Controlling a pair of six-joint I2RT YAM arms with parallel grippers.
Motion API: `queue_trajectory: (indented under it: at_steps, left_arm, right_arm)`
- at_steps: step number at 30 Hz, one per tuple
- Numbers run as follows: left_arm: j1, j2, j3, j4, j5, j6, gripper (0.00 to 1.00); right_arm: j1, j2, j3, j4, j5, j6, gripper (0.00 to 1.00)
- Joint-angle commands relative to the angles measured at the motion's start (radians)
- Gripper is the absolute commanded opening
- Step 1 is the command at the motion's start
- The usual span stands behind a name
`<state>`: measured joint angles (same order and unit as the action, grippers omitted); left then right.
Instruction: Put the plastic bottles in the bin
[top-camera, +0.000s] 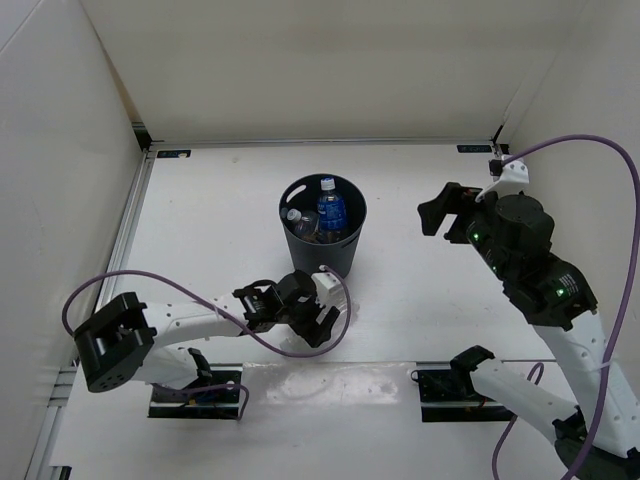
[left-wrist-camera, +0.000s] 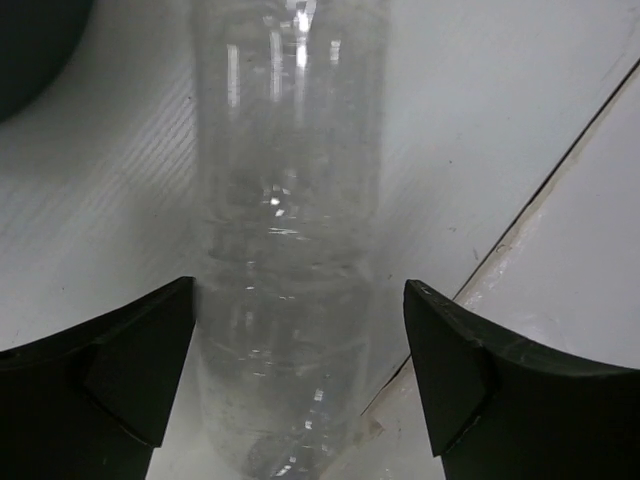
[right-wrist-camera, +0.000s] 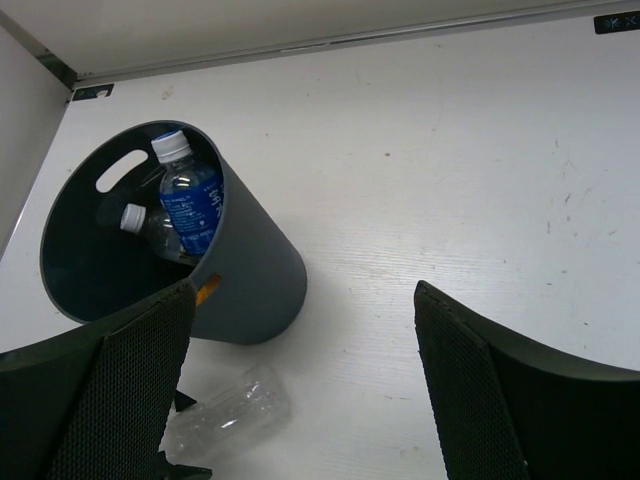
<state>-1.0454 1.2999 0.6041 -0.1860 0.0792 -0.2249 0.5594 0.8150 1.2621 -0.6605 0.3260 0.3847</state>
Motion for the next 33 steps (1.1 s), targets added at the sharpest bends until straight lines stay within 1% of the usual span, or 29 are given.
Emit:
queue_trajectory:
  at_steps: [1,3,4,6,7,11,15,16,17,19,20,21,22,23,24,25,26,27,28,29,30,31,32,33]
  left_arm:
    - [-0.016,0.010,0.000,0.052,-0.038,-0.045,0.92]
    - [-0.019,0.018,0.003,0.049,-0.033,-0.048,0.86]
    - [-0.018,0.019,0.008,0.042,-0.038,-0.048,0.80]
    - [-0.018,0.007,0.038,0.014,-0.035,-0.044,0.75]
    - [-0.021,0.004,0.046,0.007,-0.033,-0.034,0.68]
    - [-0.044,-0.053,0.095,-0.050,-0.025,0.010,0.58]
    - [-0.079,-0.122,0.193,-0.101,-0.022,0.077,0.56]
    - [-0.085,-0.138,0.212,-0.104,-0.012,0.110,0.56]
    - [-0.094,-0.140,0.277,-0.116,-0.003,0.130,0.56]
    - [-0.107,-0.139,0.328,-0.168,0.045,0.211,0.55]
    - [-0.116,-0.117,0.444,-0.220,0.059,0.251,0.53]
    - [-0.123,-0.107,0.485,-0.268,0.070,0.287,0.52]
    - [-0.122,-0.091,0.561,-0.288,0.070,0.315,0.52]
    - [-0.123,-0.076,0.598,-0.309,0.070,0.324,0.51]
    - [-0.122,-0.068,0.685,-0.310,0.070,0.340,0.51]
    - [-0.123,-0.062,0.713,-0.299,0.062,0.363,0.51]
    - [-0.120,-0.063,0.739,-0.293,0.026,0.366,0.51]
    - [-0.113,-0.073,0.791,-0.277,0.005,0.368,0.51]
    - [-0.104,-0.077,0.798,-0.200,-0.059,0.368,0.51]
    - [-0.053,-0.088,0.800,-0.161,-0.073,0.355,0.51]
    - [-0.027,-0.114,0.796,-0.126,-0.075,0.343,0.51]
    - [0.001,-0.122,0.792,-0.050,-0.105,0.325,0.51]
    - [0.125,-0.123,0.792,0.007,-0.107,0.261,0.51]
    - [0.157,-0.116,0.796,0.043,-0.102,0.242,0.51]
  right_arm:
    - [-0.048,-0.014,0.036,-0.030,-0.060,-0.006,0.90]
    - [-0.091,-0.013,0.036,-0.036,-0.091,-0.010,0.90]
    - [-0.101,-0.013,0.036,-0.037,-0.103,-0.007,0.90]
    - [-0.145,-0.013,0.036,-0.037,-0.145,-0.006,0.90]
    - [-0.151,-0.007,0.031,-0.033,-0.154,-0.003,0.90]
    - [-0.205,0.001,0.016,-0.013,-0.205,-0.004,0.90]
    - [-0.228,0.003,0.006,0.016,-0.194,-0.006,0.90]
    - [-0.236,0.006,0.005,0.018,-0.189,-0.006,0.90]
    - [-0.245,0.000,0.003,0.016,-0.186,-0.006,0.90]
    - [-0.279,-0.005,-0.007,0.019,-0.183,-0.003,0.90]
    - [-0.292,-0.007,-0.010,0.019,-0.186,-0.003,0.90]
    - [-0.311,-0.016,-0.016,0.019,-0.200,-0.001,0.90]
    - [-0.331,-0.025,-0.021,0.019,-0.199,-0.001,0.90]
    - [-0.340,-0.027,-0.024,0.018,-0.205,-0.001,0.90]
    - [-0.358,-0.039,-0.030,0.018,-0.209,-0.001,0.90]
    - [-0.377,-0.043,-0.036,0.021,-0.218,-0.001,0.90]
    - [-0.386,-0.045,-0.036,0.021,-0.220,0.000,0.90]
    - [-0.394,-0.053,-0.044,0.021,-0.232,0.002,0.90]
    - [-0.415,-0.054,-0.046,0.022,-0.242,0.003,0.90]
    - [-0.423,-0.054,-0.046,0.027,-0.255,0.005,0.90]
    - [-0.429,-0.057,-0.046,0.027,-0.260,0.003,0.90]
    - [-0.441,-0.059,-0.047,0.025,-0.266,0.006,0.90]
    - [-0.443,-0.056,-0.047,0.027,-0.269,0.005,0.90]
    - [-0.444,-0.059,-0.046,0.027,-0.269,0.002,0.90]
